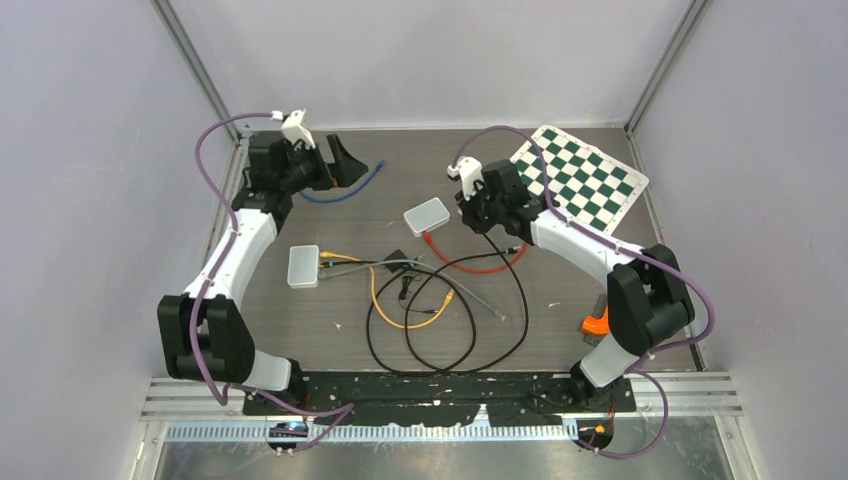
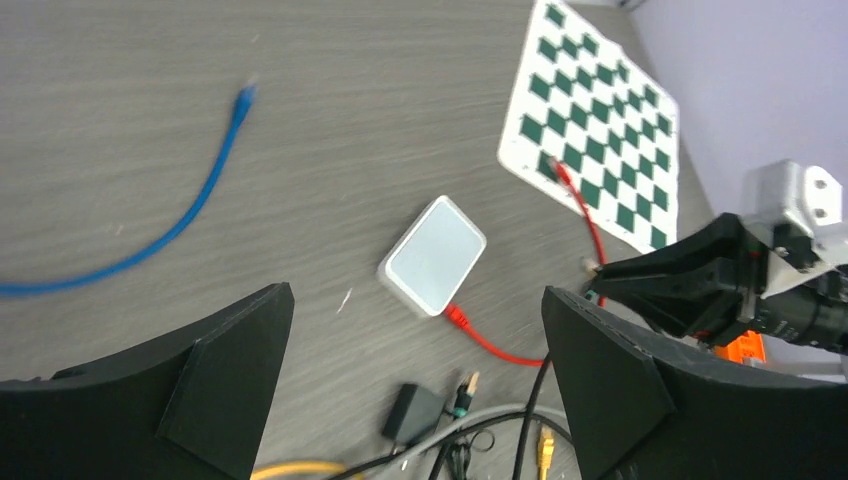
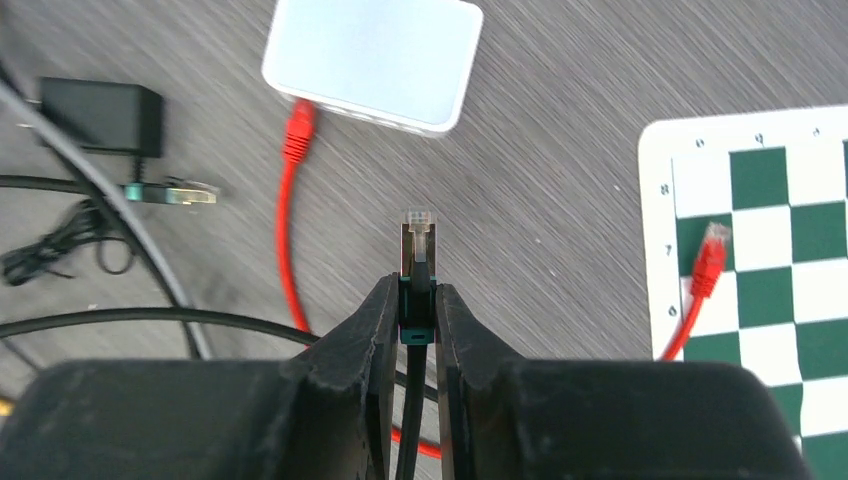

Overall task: Insert the plug into the switch port
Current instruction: Pick up the connector from the center of the board, then insert the connector into the switch port.

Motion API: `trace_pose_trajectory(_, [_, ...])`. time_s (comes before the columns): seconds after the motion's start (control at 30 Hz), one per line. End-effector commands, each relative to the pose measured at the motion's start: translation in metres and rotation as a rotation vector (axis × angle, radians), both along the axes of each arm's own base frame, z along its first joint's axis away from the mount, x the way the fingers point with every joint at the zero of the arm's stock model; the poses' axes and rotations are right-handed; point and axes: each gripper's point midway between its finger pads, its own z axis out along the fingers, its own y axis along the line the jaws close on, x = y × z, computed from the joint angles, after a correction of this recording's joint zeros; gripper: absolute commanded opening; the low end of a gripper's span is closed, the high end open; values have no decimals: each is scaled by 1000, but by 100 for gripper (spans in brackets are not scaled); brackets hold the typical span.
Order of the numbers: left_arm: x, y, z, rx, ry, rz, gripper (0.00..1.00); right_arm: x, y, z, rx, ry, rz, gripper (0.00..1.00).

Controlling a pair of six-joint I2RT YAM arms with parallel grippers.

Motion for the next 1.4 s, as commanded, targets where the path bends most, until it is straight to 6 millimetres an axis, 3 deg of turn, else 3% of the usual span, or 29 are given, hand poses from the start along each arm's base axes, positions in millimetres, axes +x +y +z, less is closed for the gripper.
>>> trace_pose_trajectory(0.0, [-7, 39, -48, 57, 217, 157, 100, 30, -11, 12, -21, -146, -115, 5])
trace_pose_trajectory(0.1, [-1, 40, -55, 9, 218, 167, 100, 33, -9, -2, -35, -118, -121, 5])
trace_pose_trajectory(0.23, [13, 27, -73, -56, 290, 125, 99, 36, -8, -28, -82, -70, -162, 5])
trace_pose_trajectory(0.43, [37, -5, -101, -156, 378, 62, 81, 39, 7, -59, -83, 6, -196, 5])
trace_pose_trajectory(0.63, [59, -42, -123, -230, 421, 12, 73, 41, 20, -76, -58, 59, -243, 5])
trace_pose_trajectory(0.83, [78, -71, -142, -267, 489, -25, 62, 43, 31, -82, -23, 79, -254, 5])
trace_pose_trajectory(1.13, [101, -101, -159, -279, 537, -76, 57, 42, 44, -82, 22, 93, -221, 5])
trace_pose_trajectory(1.37, [87, -117, -179, -272, 611, -110, 50, 39, 55, -83, 54, 119, -173, 5])
